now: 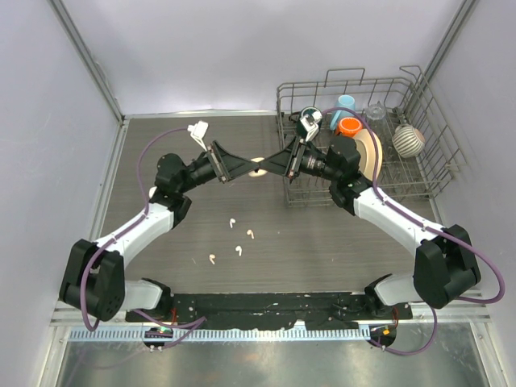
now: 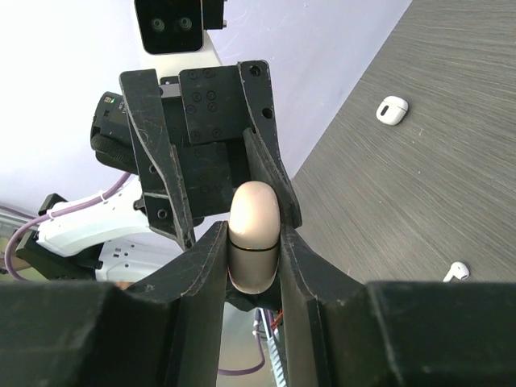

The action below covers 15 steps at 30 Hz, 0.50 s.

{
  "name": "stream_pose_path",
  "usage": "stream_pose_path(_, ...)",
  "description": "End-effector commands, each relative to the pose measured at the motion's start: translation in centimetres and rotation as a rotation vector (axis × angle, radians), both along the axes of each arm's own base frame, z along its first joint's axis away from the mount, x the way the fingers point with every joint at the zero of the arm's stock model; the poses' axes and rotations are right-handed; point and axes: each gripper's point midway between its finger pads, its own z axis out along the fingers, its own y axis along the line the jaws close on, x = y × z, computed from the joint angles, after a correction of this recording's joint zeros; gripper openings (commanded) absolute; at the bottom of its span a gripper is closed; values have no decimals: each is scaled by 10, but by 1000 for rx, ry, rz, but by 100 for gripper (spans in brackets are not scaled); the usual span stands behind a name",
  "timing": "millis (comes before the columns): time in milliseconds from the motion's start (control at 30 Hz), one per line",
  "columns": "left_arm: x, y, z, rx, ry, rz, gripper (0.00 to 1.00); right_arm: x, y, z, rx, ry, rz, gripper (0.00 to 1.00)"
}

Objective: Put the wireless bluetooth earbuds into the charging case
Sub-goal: Pick up the charging case at the center of the board.

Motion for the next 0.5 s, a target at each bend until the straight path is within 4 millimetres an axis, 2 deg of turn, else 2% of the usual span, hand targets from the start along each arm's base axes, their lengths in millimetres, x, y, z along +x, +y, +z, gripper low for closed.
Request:
stream_pose_path(0, -6, -4, 22, -24, -88, -35, 50, -2, 2, 16, 41, -63, 9, 1)
stream_pose_path(67, -7, -5, 22, -23, -90, -45, 45, -2, 2, 17, 43, -65, 9, 1)
stream_pose_path(167, -9, -6, 21, -19, -86, -61, 44, -1, 2, 17, 44, -63, 6, 1)
stream_pose_path(467, -15, -9, 16, -5, -76, -114, 54, 0, 2, 17, 43, -63, 1, 1)
